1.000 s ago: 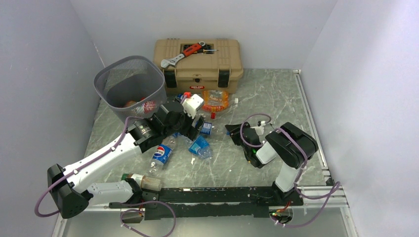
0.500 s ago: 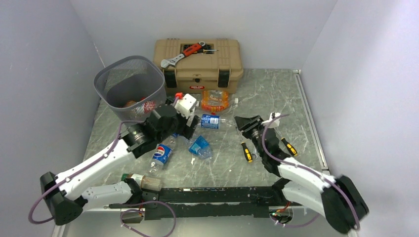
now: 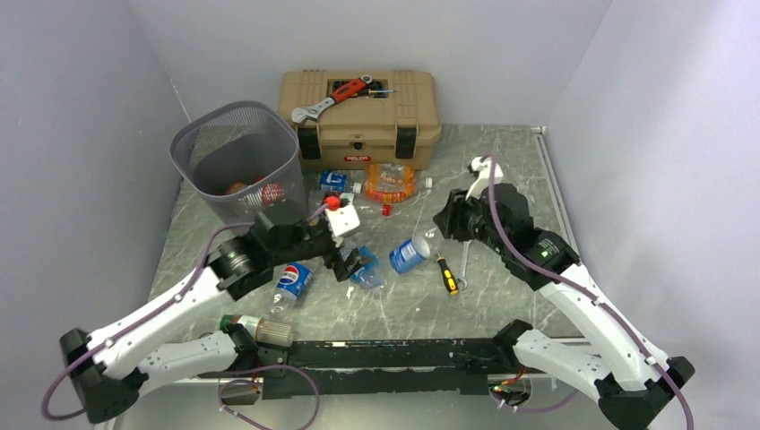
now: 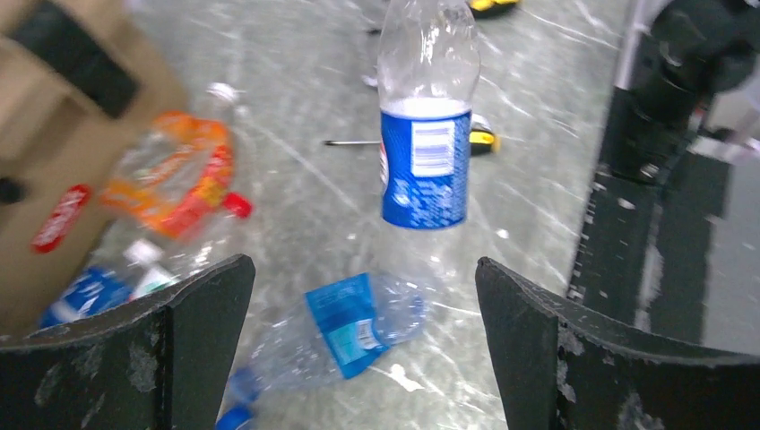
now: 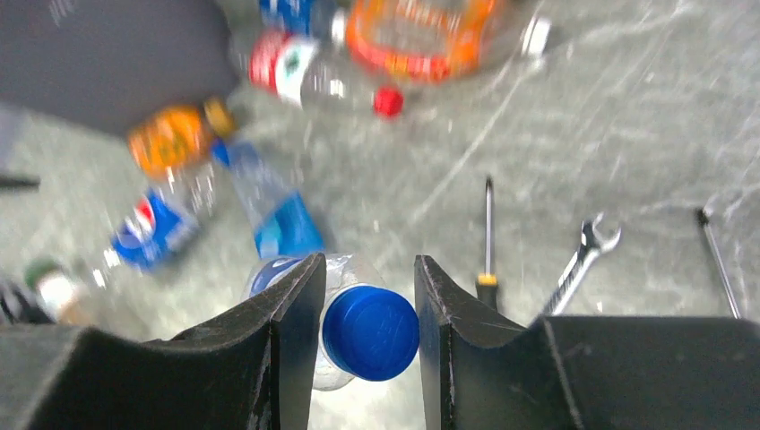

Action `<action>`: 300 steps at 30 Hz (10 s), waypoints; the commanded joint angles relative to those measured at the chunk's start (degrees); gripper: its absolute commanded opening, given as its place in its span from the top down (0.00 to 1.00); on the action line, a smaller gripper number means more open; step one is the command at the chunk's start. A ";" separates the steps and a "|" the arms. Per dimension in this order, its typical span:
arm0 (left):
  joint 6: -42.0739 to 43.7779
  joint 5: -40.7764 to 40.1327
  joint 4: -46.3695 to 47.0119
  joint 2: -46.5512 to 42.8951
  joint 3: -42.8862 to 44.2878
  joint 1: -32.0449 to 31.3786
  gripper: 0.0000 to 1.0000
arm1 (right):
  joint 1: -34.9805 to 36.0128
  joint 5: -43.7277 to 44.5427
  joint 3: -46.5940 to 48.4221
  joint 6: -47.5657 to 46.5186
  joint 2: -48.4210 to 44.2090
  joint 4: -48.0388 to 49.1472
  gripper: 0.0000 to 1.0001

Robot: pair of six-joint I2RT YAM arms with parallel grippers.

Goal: Put the plastic bottles in the bin
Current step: Pick up the plastic bottle at the center of the board, then place the plastic bottle in the trash bin, then pick up the plastic bottle at the center of the board.

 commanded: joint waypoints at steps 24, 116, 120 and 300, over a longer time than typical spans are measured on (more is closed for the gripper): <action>-15.01 33.89 9.10 15.85 2.68 -0.16 0.03 | 24.41 -3.63 11.34 -12.60 7.04 4.79 1.00; -37.20 14.31 9.58 16.85 33.03 5.77 0.21 | 24.86 -11.09 -19.81 -3.16 -6.45 48.65 0.49; -37.19 14.29 9.28 17.09 33.07 5.84 0.29 | 24.91 -11.21 -19.81 -2.99 -6.12 48.97 0.50; -27.93 -2.20 -3.63 1.45 3.48 25.69 0.07 | 24.85 7.25 -11.24 -4.67 34.60 26.55 0.62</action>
